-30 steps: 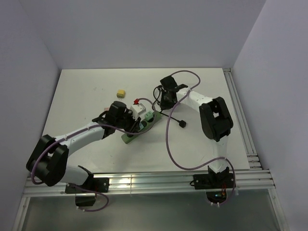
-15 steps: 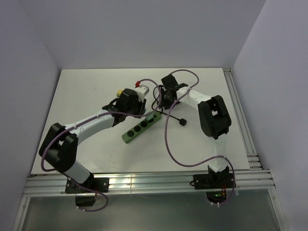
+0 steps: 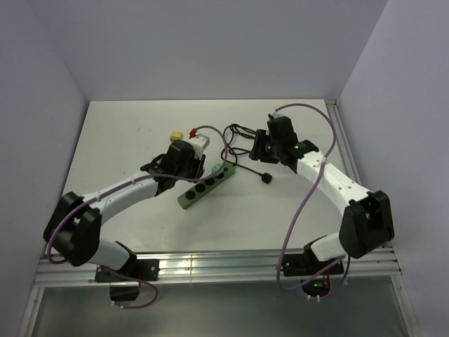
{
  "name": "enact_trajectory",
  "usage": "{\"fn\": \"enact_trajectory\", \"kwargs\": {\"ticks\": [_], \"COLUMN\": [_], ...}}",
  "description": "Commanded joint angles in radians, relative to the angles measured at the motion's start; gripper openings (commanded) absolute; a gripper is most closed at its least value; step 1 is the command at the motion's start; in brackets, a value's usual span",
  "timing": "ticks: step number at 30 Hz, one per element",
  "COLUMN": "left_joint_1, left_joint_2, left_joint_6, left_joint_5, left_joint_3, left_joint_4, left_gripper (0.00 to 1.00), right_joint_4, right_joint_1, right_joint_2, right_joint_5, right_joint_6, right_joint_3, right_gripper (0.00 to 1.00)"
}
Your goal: Insert the plug
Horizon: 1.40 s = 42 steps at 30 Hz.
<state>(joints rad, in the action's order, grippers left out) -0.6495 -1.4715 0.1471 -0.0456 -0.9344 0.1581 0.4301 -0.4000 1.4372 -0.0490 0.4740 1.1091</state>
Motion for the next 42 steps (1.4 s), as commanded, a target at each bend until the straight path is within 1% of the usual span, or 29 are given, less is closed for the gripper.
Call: {"fn": "enact_trajectory", "kwargs": {"ticks": [1,3,6,10,16,22,27,30,34,39,42], "left_joint_1": [-0.015,-0.024,-0.027,-0.029,-0.027,-0.027,-0.018,-0.003,0.036,0.071,0.093], "left_joint_2": [0.131,0.132,0.102,0.044,-0.021,-0.061,-0.038,-0.033,-0.033,-0.085,-0.092], "left_joint_6": [-0.059,-0.093,-0.112,-0.107,-0.126,-0.133,-0.136,-0.136,-0.136,-0.136,-0.136], "left_joint_5": [0.006,0.036,0.140,0.182,0.188,0.182,0.151,0.159,0.202,0.262,0.286], "left_joint_3": [0.060,0.057,0.037,0.019,0.006,-0.003,0.009,0.005,-0.003,-0.037,-0.040], "left_joint_4": [-0.109,-0.089,-0.066,-0.068,-0.084,-0.101,-0.127,-0.127,-0.149,-0.131,-0.141], "left_gripper": [0.00,0.00,0.00,0.00,0.00,0.00,0.00,0.00,0.00,0.00,0.00], "right_joint_4": [-0.024,-0.027,-0.040,-0.033,-0.044,-0.057,-0.070,-0.073,-0.074,-0.070,-0.076], "right_joint_1": [0.006,0.006,0.007,0.006,0.007,0.006,0.006,0.006,0.006,0.006,0.006], "right_joint_2": [-0.072,-0.132,-0.201,-0.259,-0.330,-0.340,-0.345,-0.347,-0.348,-0.339,-0.342], "right_joint_5": [-0.009,-0.011,-0.026,-0.018,-0.014,-0.034,-0.040,-0.041,-0.046,-0.046,-0.052], "right_joint_6": [0.014,0.028,0.040,0.048,0.049,0.049,0.052,0.052,0.052,0.048,0.051], "right_joint_3": [-0.090,-0.141,-0.190,-0.230,-0.279,-0.301,-0.321,-0.327,-0.331,-0.330,-0.334], "right_gripper": [0.52,0.51,0.51,0.50,0.50,0.49,0.49,0.49,0.49,0.48,0.48]}}
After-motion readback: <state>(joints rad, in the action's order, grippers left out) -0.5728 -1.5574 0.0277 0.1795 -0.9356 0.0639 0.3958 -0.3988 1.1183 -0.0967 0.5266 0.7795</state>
